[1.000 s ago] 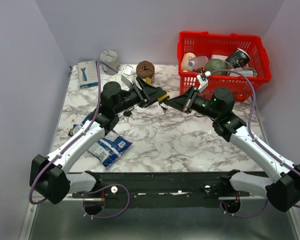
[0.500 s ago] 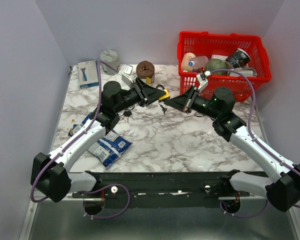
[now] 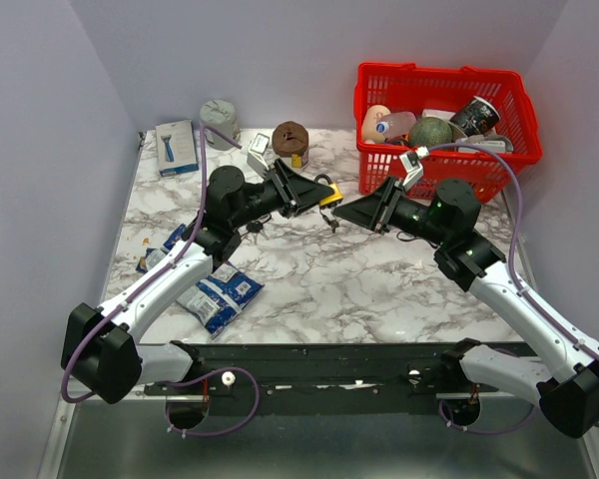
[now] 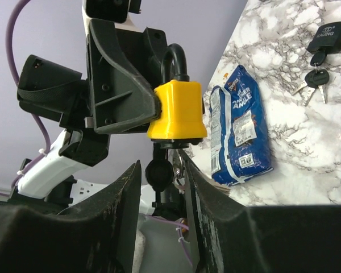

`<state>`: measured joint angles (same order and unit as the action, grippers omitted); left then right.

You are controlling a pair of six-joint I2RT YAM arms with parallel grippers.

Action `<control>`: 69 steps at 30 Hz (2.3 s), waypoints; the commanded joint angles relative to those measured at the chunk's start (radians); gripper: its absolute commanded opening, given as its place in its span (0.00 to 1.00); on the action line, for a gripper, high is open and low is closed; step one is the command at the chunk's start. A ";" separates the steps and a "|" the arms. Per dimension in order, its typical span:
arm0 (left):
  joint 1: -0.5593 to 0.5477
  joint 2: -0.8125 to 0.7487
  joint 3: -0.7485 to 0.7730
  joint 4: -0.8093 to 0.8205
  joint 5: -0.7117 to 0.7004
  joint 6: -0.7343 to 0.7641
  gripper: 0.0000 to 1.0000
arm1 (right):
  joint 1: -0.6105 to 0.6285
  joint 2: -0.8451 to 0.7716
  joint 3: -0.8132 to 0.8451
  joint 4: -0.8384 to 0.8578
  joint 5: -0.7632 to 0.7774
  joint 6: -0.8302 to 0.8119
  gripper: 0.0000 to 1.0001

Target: Unlock with the key

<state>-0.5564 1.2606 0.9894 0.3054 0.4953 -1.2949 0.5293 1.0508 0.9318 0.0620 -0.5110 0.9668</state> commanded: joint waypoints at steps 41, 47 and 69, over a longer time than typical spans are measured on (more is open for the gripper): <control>-0.008 -0.063 -0.070 0.187 0.138 -0.001 0.00 | 0.005 0.051 -0.064 0.160 0.037 0.092 0.01; -0.028 -0.061 -0.095 0.235 0.161 -0.023 0.00 | 0.005 0.074 -0.036 0.185 0.052 0.104 0.01; -0.068 -0.041 -0.090 0.250 0.195 -0.010 0.00 | -0.048 0.095 0.019 0.249 0.092 0.122 0.01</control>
<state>-0.5491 1.2304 0.8913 0.4969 0.5068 -1.2945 0.5140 1.1194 0.9070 0.1936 -0.5453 1.0737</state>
